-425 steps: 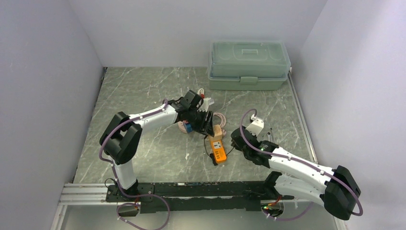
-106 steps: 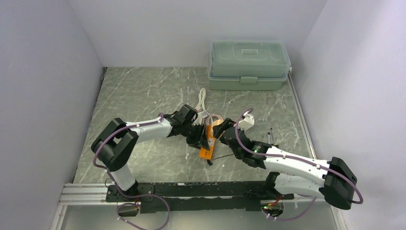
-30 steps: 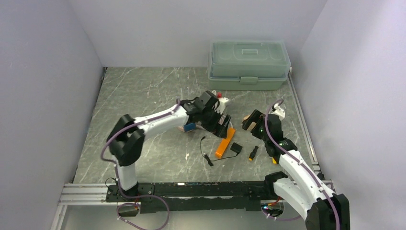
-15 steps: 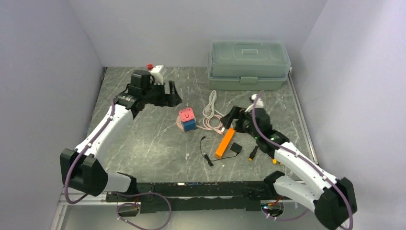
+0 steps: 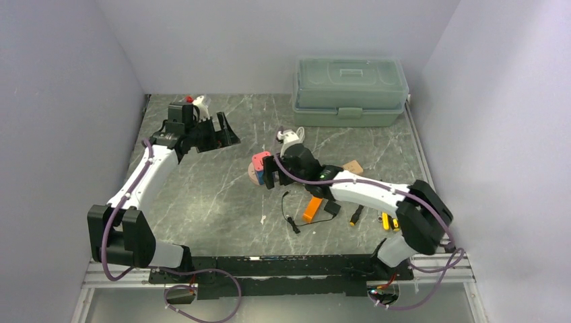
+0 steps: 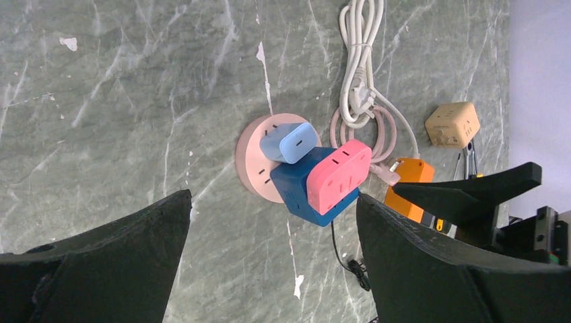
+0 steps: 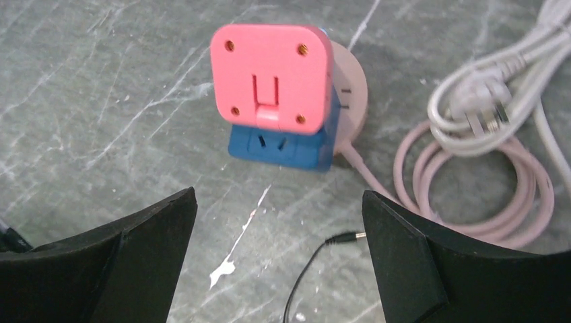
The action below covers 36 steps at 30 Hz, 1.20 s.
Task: Pull the plug off the socket
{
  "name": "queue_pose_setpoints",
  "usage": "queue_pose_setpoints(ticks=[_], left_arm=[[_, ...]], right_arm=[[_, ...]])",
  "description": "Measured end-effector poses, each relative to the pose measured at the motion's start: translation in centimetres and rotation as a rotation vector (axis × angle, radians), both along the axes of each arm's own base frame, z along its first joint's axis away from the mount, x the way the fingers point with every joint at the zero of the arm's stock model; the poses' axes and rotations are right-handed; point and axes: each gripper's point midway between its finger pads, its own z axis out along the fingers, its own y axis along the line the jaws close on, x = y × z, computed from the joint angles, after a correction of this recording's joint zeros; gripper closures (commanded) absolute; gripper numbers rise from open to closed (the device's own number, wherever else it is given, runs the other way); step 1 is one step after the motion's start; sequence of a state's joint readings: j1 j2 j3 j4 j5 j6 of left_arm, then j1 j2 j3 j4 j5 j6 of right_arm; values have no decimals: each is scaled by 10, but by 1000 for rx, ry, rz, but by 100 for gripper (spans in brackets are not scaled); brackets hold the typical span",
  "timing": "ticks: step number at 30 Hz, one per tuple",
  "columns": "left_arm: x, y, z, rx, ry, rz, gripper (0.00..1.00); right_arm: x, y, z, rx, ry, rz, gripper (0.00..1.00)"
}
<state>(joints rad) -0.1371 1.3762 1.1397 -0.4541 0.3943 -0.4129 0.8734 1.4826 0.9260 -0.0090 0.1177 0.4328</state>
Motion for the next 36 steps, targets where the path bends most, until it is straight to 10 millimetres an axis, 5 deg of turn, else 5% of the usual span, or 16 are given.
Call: queue_pose_setpoints(ticks=[8, 16, 24, 28, 34, 36], left_arm=[[1, 3, -1, -1, 3, 8, 4], [2, 3, -8, 3, 26, 9, 4], [1, 3, -9, 2, 29, 8, 5], [0, 1, -8, -5, 30, -2, 5], [-2, -5, -9, -31, 44, -32, 4], [-4, -6, -12, -37, 59, -41, 5]], right_arm=[[15, 40, -31, -152, -54, 118, 12], [35, 43, -56, -301, -101, 118, 60], [24, 49, -57, -338, -202, 313, 65], [5, 53, -55, -351, -244, 451, 62], [-14, 66, -56, -327, -245, 549, 12], [-17, 65, -58, -318, -222, 539, 7]])
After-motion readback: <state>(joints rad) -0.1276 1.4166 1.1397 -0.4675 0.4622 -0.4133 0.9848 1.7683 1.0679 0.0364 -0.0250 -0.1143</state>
